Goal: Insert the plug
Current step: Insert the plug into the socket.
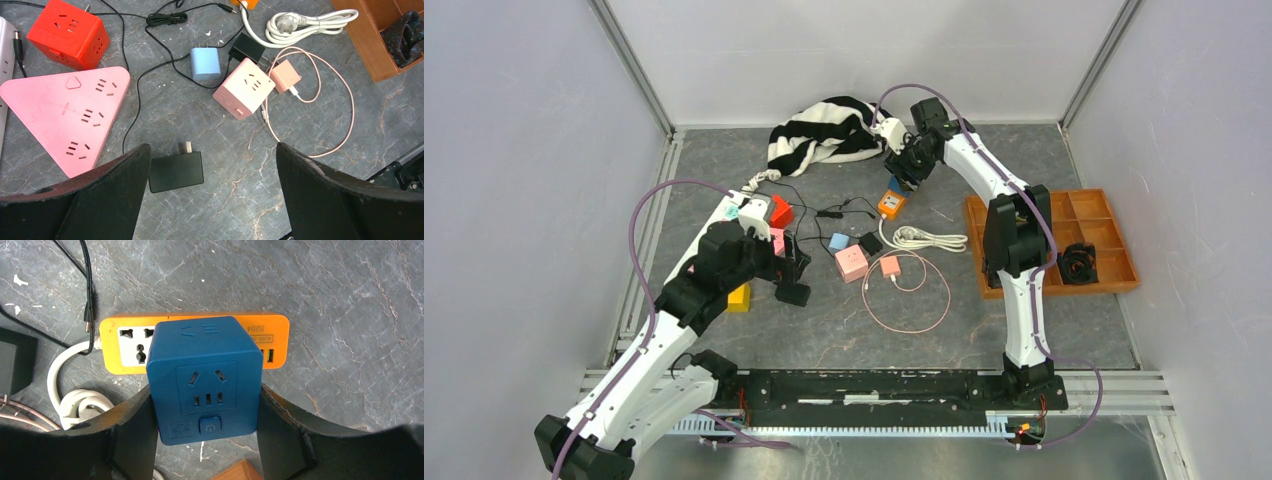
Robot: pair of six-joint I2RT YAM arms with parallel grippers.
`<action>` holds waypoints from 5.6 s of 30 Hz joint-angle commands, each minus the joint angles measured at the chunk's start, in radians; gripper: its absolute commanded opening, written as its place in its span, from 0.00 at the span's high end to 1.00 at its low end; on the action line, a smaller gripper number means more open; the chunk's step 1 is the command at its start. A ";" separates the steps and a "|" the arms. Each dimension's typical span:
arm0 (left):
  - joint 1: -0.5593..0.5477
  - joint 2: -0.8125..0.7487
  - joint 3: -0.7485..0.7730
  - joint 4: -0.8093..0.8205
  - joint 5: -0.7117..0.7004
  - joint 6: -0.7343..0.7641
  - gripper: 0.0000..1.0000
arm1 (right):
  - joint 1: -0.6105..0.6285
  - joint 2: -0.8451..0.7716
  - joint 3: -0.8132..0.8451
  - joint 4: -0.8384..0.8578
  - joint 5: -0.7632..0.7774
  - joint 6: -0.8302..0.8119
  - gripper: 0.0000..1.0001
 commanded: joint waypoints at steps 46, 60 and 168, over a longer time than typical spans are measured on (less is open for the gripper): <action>-0.001 -0.024 0.002 0.012 -0.018 -0.005 0.00 | 0.027 -0.014 0.042 0.059 -0.021 0.007 0.67; -0.001 -0.034 0.002 0.007 -0.039 0.000 0.00 | 0.017 0.072 0.075 0.005 0.042 -0.013 0.68; -0.001 -0.032 -0.001 0.003 -0.073 -0.004 0.00 | 0.027 0.114 0.005 -0.014 0.040 0.028 0.70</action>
